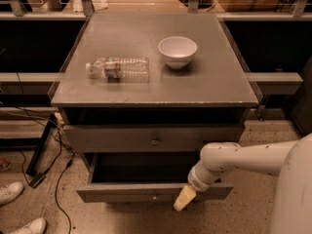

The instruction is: Open middle drawer

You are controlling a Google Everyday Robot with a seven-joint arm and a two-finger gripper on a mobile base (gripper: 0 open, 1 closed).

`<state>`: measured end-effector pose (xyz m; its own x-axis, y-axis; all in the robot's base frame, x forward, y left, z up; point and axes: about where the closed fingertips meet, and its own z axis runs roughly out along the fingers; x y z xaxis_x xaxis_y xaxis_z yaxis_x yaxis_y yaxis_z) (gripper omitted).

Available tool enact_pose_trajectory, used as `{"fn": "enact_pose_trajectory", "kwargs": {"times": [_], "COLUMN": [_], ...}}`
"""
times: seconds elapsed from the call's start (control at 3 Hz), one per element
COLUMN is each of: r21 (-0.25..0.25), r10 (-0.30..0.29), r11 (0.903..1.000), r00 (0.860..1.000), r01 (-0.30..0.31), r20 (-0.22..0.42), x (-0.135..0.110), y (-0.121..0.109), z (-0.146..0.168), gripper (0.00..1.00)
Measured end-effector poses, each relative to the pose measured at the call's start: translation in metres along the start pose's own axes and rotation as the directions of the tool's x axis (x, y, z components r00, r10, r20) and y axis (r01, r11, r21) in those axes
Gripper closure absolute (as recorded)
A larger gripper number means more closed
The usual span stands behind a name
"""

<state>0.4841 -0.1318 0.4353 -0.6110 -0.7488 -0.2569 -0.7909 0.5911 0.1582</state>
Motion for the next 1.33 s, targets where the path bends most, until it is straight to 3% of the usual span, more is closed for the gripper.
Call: {"fn": "enact_pose_trajectory", "kwargs": {"times": [0.33,1.33], "r21": [-0.058,-0.063], "r10": [0.051,0.057], "r11": [0.9969,0.9962], "r00": [0.998,0.998], "r01": [-0.053,-0.059], "r20": [-0.035,-0.039], "x": [0.0200,0.0170], "y": [0.0103,0.0065], "z": [0.0262,0.0231], "gripper": [0.00,0.00]}}
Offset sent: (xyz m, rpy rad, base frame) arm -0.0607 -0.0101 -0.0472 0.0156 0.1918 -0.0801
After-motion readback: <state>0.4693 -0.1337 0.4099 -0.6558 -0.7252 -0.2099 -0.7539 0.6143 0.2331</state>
